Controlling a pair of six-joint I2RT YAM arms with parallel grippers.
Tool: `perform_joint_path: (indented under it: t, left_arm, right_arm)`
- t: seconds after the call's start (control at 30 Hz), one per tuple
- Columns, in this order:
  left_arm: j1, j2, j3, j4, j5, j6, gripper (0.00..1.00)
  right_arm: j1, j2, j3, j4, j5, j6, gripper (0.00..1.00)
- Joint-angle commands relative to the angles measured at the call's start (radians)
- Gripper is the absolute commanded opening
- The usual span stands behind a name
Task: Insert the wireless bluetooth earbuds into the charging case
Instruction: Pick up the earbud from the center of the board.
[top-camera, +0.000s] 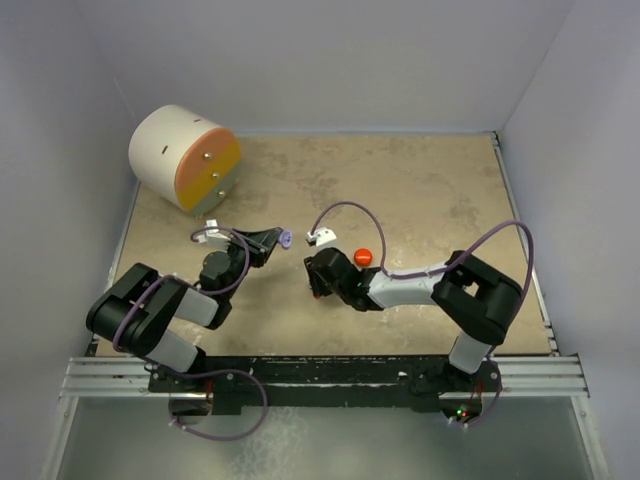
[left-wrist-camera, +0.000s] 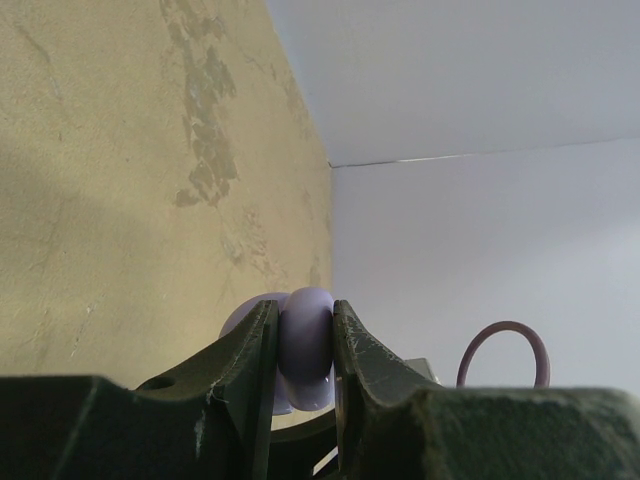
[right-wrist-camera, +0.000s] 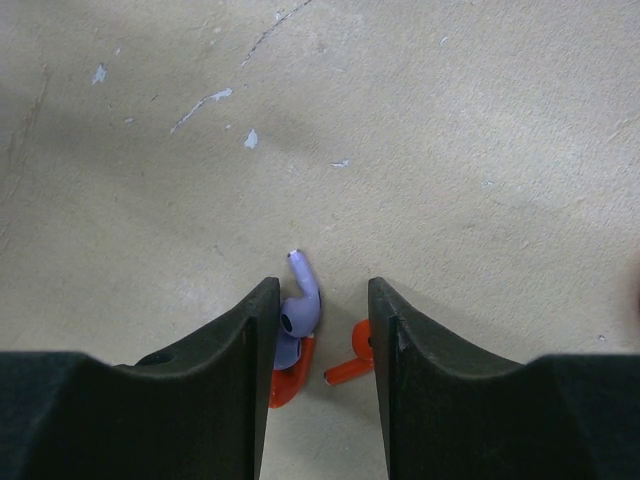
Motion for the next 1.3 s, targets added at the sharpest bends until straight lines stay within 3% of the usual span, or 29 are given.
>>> perform_joint_path:
  t: [0.0,0.63,1.27]
  left_arm:
    - [0.009,0.007,-0.008,0.098,0.011,-0.018,0.0]
    - [0.009,-0.01,-0.016,0.093,0.01,-0.017,0.0]
    - [0.008,-0.012,-0.013,0.084,0.007,-0.013,0.0]
  right_arm:
    - [0.021,-0.014,0.012,-0.04,0.025,0.005,0.44]
    - [0.056,0.03,0.036,-0.139,0.127,0.054,0.4]
    - [0.056,0.073,0.09,-0.176,0.146,0.049,0.11]
